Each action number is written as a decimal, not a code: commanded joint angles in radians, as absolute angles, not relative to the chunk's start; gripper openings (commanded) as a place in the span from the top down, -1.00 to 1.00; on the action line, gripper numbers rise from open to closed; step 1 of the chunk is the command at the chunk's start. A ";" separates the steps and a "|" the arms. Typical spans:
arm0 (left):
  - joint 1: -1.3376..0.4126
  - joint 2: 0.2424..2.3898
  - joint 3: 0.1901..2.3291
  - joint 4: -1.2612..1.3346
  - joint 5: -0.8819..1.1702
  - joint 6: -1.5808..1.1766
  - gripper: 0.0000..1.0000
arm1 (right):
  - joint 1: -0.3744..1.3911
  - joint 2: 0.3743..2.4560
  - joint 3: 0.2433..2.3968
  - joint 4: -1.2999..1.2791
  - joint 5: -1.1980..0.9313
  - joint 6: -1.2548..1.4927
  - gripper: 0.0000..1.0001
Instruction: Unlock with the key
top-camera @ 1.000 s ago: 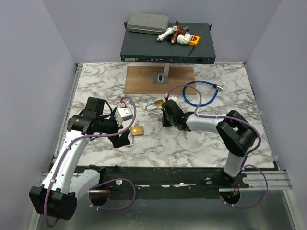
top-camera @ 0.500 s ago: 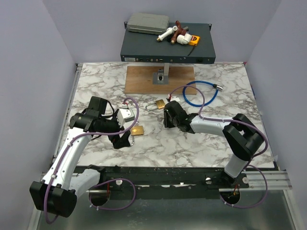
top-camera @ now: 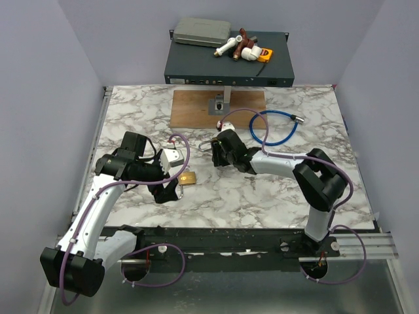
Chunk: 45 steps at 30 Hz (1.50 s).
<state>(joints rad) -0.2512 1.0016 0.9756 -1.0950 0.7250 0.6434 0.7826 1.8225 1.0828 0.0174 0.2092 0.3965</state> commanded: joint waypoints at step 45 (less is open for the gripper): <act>-0.471 0.980 1.020 -0.955 0.763 0.662 -0.83 | 0.806 1.193 0.680 0.168 -0.240 0.439 0.99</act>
<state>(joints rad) -0.4271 0.9836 1.0229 -1.0473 0.7300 0.6979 0.7994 1.2842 0.6735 0.1883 -0.1654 0.3988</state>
